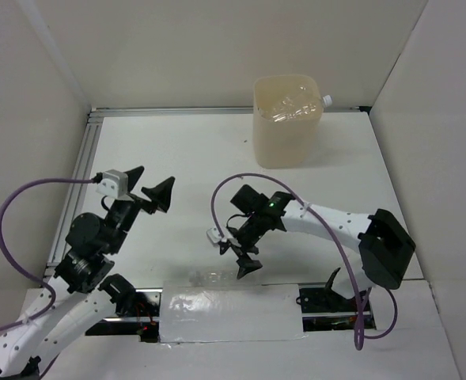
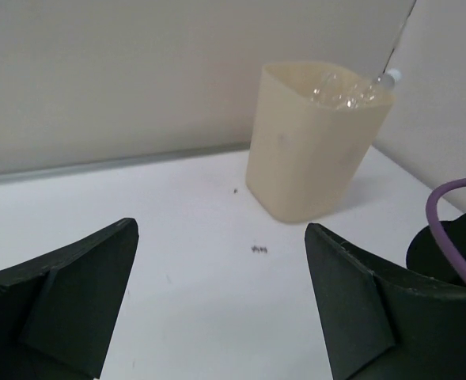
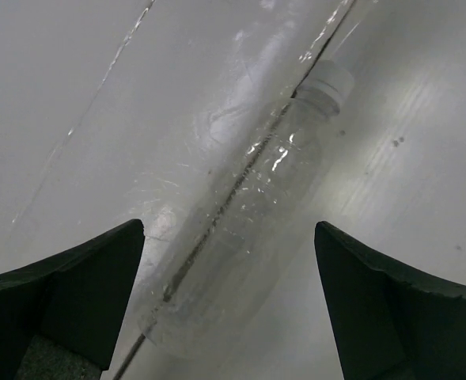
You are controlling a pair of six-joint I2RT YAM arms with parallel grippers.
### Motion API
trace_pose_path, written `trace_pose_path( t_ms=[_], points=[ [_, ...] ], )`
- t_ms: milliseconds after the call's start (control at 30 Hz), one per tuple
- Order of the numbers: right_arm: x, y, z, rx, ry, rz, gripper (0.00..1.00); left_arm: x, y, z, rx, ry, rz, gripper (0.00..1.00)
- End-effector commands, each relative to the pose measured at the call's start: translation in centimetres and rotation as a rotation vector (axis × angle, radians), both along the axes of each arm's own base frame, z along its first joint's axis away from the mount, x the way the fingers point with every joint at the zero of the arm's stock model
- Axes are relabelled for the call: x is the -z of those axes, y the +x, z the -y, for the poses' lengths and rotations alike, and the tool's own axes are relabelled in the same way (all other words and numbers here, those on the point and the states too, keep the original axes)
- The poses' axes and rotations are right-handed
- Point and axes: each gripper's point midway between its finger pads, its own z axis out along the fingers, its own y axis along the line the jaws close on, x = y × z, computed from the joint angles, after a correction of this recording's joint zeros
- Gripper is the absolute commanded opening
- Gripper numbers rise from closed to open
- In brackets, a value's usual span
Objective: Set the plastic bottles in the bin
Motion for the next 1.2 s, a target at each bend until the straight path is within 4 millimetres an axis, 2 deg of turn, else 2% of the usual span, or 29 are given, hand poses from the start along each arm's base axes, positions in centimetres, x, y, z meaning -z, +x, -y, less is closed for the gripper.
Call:
trace_pose_path(
  t_ms=[0,67,100,167,200,267,367,400,433,467,533,567,600,667,700,767,800,833,867,900,933,967,1000,1033,1067,1100,1133,1167],
  points=[
    [0.4,-1.0,-2.3,0.014,-0.050,-0.002,0.95,2.8,-1.4,-1.5,-0.025,-0.031,-0.110,0.99],
    [1.1,-1.4,-2.9,0.072,-0.122,-0.009,0.95,2.5,-2.5,-2.1,-0.019,-0.064,-0.105,0.99],
    [1.3,-2.3,-3.6,0.062,-0.123,-0.001,0.95,2.9,-2.7,-2.5,-0.032,-0.057,-0.118,0.99],
    [2.3,-2.0,-4.2,0.170,-0.184,0.001,0.97,2.9,-3.1,-3.1,-0.042,-0.062,-0.115,0.99],
    [2.8,-1.8,-5.1,0.213,-0.162,0.022,1.00,3.0,-3.5,-3.4,-0.042,-0.062,-0.115,0.99],
    [3.6,-0.1,-5.5,0.383,-0.186,0.069,1.00,2.8,-3.9,-3.7,-0.042,-0.065,-0.110,0.99],
    [4.8,2.2,-6.2,0.521,-0.174,0.136,1.00,2.9,-4.5,-4.1,-0.042,-0.060,-0.117,0.99],
    [6.4,3.0,-5.8,0.553,-0.210,0.166,1.00,2.9,-4.7,-4.2,-0.042,-0.061,-0.116,0.99],
    [6.6,3.0,-5.8,0.554,-0.207,0.167,0.98,2.9,-4.7,-4.2,-0.042,-0.061,-0.116,0.99],
    [6.9,3.9,-5.7,0.587,-0.212,0.200,0.96,3.1,-4.9,-4.4,-0.042,-0.060,-0.117,0.99],
    [8.8,4.0,-4.7,0.594,-0.252,0.222,0.92,2.9,-5.0,-4.5,-0.042,-0.065,-0.110,0.99],
    [8.6,4.4,-4.9,0.599,-0.241,0.242,0.86,2.9,-5.0,-4.5,-0.042,-0.065,-0.110,0.99],
    [9.4,4.3,-4.4,0.580,-0.259,0.256,0.81,2.9,-5.3,-4.3,-0.028,-0.073,-0.113,0.99],
    [9.4,4.0,-4.6,0.559,-0.254,0.250,0.72,2.9,-5.3,-4.3,-0.028,-0.073,-0.113,0.99],
    [9.5,3.7,-4.4,0.525,-0.255,0.258,0.64,2.9,-5.3,-4.3,-0.028,-0.073,-0.113,0.99],
    [8.9,3.6,-4.9,0.486,-0.244,0.260,0.55,2.8,-5.4,-4.5,-0.027,-0.079,-0.105,0.99],
    [8.2,3.9,-5.1,0.468,-0.224,0.270,0.49,2.5,-5.5,-4.3,-0.018,-0.082,-0.097,0.99],
    [7.6,4.4,-5.4,0.462,-0.211,0.270,0.31,2.5,-5.5,-4.3,-0.018,-0.082,-0.097,0.99],
    [5.8,5.3,-6.3,0.458,-0.183,0.267,0.23,2.2,-5.6,-4.2,-0.008,-0.087,-0.087,0.99],
    [4.0,7.2,-6.6,0.494,-0.144,0.243,0.16,1.9,-5.6,-4.0,0.003,-0.093,-0.075,0.99],
    [2.4,8.7,-7.0,0.519,-0.111,0.235,0.14,1.6,-5.7,-4.0,0.004,-0.099,-0.067,0.99],
    [-1.6,11.0,-8.5,0.547,-0.027,0.241,0.12,1.1,-5.8,-3.8,0.021,-0.106,-0.050,0.99],
    [-4.2,13.2,-8.8,0.591,0.022,0.258,0.12,0.8,-6.0,-3.5,0.040,-0.109,-0.039,0.99],
    [-6.2,17.2,-8.0,0.675,0.053,0.275,0.12,0.5,-6.1,-3.3,0.050,-0.104,-0.025,0.99],
    [-11.6,20.3,-8.5,0.727,0.153,0.318,0.12,0.6,-5.9,-3.2,0.051,-0.107,-0.021,0.99],
    [-14.2,22.7,-7.9,0.781,0.192,0.333,0.12,0.5,-5.9,-2.9,0.064,-0.105,-0.018,0.99],
    [-16.5,26.7,-5.5,0.882,0.219,0.346,0.12,0.2,-6.1,-2.7,0.081,-0.118,-0.013,0.99],
    [-21.1,29.4,-5.1,0.925,0.302,0.394,0.12,0.4,-5.7,-2.4,0.081,-0.115,-0.018,0.99]
  ],
)
